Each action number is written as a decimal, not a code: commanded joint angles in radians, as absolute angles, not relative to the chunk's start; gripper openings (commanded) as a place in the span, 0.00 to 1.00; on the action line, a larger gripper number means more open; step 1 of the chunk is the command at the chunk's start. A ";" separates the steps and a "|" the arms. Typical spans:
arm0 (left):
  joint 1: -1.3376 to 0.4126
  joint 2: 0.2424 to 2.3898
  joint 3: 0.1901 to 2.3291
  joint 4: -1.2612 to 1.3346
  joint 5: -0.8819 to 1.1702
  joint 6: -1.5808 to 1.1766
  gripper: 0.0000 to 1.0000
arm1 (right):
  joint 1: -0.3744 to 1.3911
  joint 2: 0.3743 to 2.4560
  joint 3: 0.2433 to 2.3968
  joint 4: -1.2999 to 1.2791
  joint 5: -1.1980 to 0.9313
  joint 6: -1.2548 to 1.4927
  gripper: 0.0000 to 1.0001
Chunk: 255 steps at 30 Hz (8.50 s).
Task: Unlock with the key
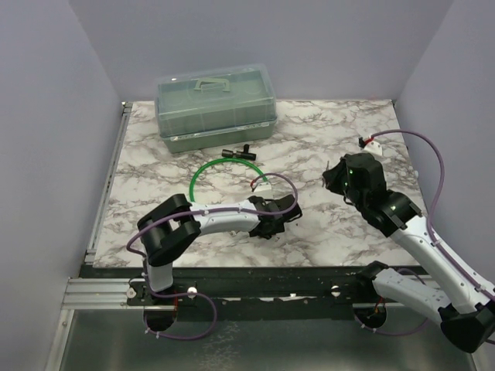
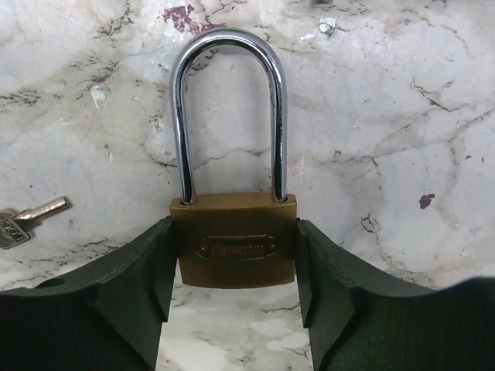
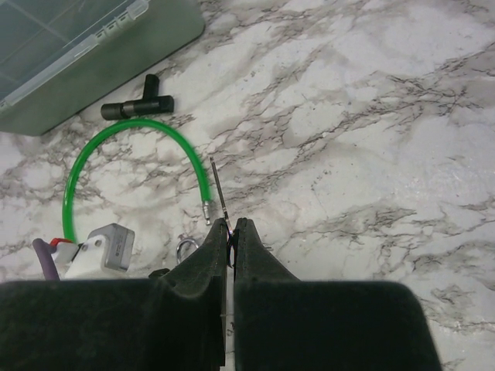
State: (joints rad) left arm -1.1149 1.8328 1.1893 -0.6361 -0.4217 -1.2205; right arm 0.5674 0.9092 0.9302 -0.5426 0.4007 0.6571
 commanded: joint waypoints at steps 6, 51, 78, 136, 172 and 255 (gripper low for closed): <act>-1.087 1.688 1.129 -0.505 -0.459 -1.141 0.00 | 0.565 0.930 0.909 -0.483 0.239 0.651 0.01; -0.759 1.363 1.108 -0.348 -0.138 -1.038 0.00 | 0.640 1.106 0.709 -0.131 -0.399 0.799 0.00; -0.757 1.380 1.089 -0.303 -0.074 -1.063 0.00 | 0.712 1.254 0.789 -0.079 -0.334 0.774 0.00; -0.764 1.379 1.025 -0.250 -0.059 -1.071 0.00 | 0.711 1.367 0.949 -0.232 -0.133 0.839 0.00; -0.779 1.337 1.002 -0.239 -0.056 -1.051 0.00 | 0.712 1.344 0.983 -0.227 0.029 0.816 0.00; -0.778 1.337 1.024 -0.180 -0.115 -1.140 0.00 | 0.711 1.172 0.685 0.125 -0.168 0.621 0.31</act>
